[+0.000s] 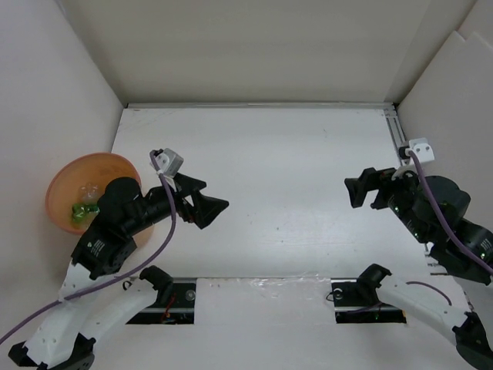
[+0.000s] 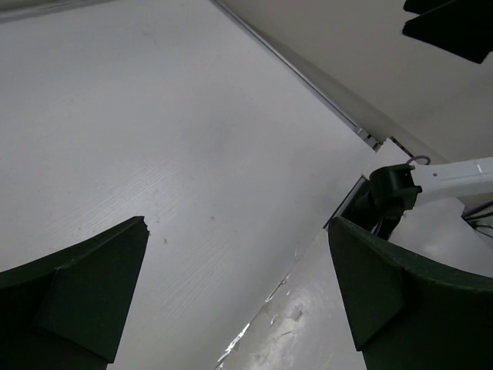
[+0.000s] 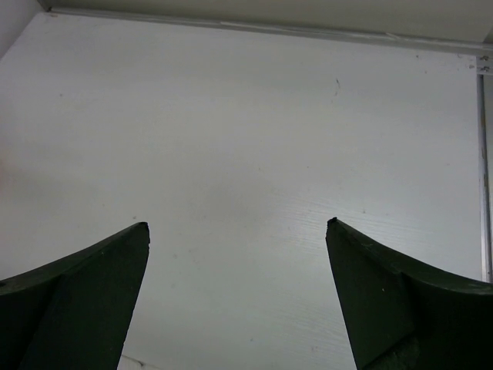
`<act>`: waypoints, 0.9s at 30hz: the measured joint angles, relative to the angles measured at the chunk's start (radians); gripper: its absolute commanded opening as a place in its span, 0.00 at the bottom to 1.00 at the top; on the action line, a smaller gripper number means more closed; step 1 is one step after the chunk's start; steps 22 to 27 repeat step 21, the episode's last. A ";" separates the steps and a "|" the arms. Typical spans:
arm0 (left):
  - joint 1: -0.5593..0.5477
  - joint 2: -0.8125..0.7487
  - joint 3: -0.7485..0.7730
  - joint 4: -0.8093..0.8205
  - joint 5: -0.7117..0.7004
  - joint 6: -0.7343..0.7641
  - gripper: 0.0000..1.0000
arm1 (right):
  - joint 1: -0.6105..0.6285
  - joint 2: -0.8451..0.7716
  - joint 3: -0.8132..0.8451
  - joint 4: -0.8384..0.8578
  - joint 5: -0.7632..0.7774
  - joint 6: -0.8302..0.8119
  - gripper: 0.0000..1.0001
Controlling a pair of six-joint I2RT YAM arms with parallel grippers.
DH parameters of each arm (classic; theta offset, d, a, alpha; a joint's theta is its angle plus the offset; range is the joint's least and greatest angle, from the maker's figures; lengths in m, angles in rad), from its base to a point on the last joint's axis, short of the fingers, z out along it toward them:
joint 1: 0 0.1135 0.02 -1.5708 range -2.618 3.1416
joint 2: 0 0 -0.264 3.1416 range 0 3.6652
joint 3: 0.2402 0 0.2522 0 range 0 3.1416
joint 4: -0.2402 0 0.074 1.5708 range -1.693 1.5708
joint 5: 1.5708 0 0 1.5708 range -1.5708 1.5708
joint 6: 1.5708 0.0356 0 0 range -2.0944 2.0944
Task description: Put the plastic bottles in the bin
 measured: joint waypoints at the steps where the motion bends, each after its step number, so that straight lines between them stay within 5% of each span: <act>1: 0.000 -0.020 -0.003 0.006 0.011 0.003 1.00 | 0.000 -0.002 -0.008 -0.009 0.000 0.002 1.00; 27: 0.000 -0.109 -0.056 -0.055 0.069 0.014 1.00 | 0.000 -0.015 -0.045 -0.052 0.011 0.021 1.00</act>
